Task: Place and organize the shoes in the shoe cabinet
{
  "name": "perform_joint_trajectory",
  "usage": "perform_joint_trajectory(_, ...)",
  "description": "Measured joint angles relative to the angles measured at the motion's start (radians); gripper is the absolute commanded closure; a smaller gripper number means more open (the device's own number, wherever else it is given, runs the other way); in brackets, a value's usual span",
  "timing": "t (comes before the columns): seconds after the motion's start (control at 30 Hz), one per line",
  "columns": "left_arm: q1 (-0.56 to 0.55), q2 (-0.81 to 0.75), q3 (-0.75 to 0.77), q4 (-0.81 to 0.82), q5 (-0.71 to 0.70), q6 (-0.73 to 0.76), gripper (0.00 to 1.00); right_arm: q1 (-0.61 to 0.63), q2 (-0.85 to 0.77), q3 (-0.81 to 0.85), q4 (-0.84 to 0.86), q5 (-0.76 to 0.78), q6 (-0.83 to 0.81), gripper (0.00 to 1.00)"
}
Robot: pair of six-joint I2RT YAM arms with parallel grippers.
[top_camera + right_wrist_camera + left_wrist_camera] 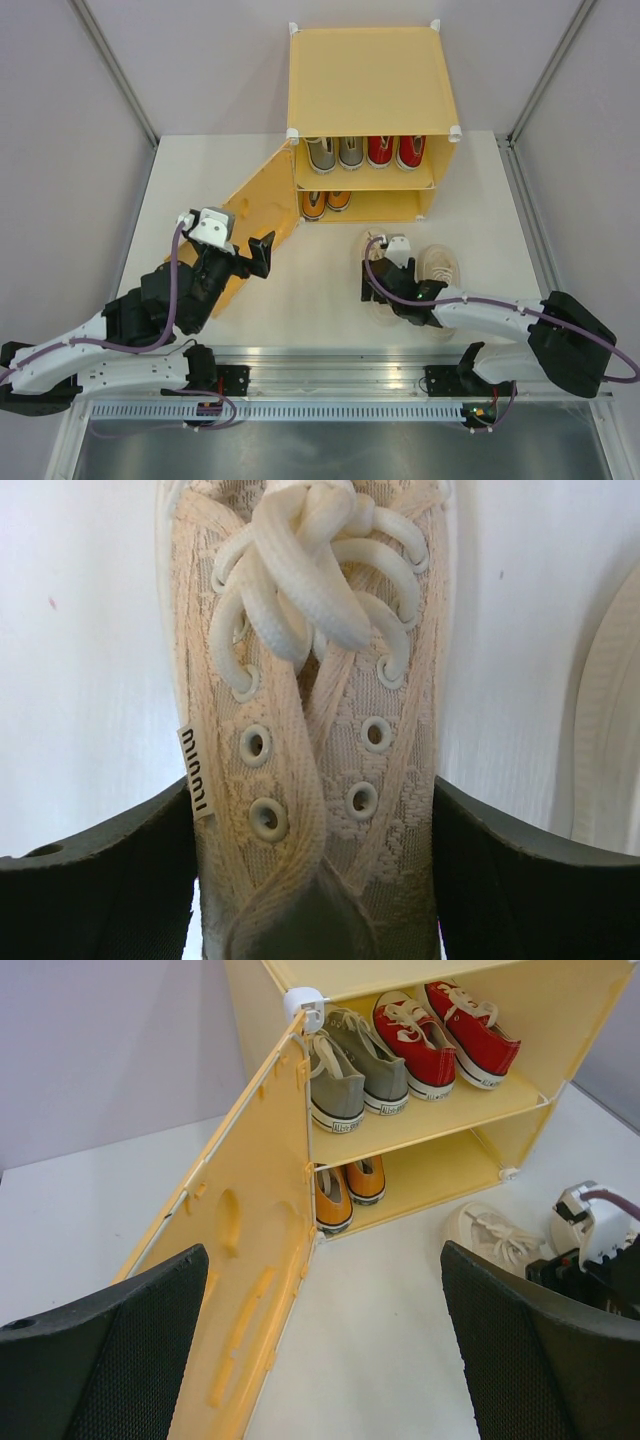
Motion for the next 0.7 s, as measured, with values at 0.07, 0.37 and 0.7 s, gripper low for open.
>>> perform_joint_trajectory(0.07,0.0,-0.001,0.0,0.0,0.0,0.002,0.0,-0.034,0.018,0.045,0.009,-0.011,-0.019,0.99)
perform_joint_trajectory(0.37,0.0,-0.029,-0.008,0.0,0.0,0.009,0.01,-0.228,0.235,0.231,0.112,-0.051,-0.101,0.99)
perform_joint_trajectory(0.7,0.0,-0.029,-0.01,0.0,0.0,0.016,0.01,-0.33,0.463,0.398,0.171,-0.078,-0.172,0.99)
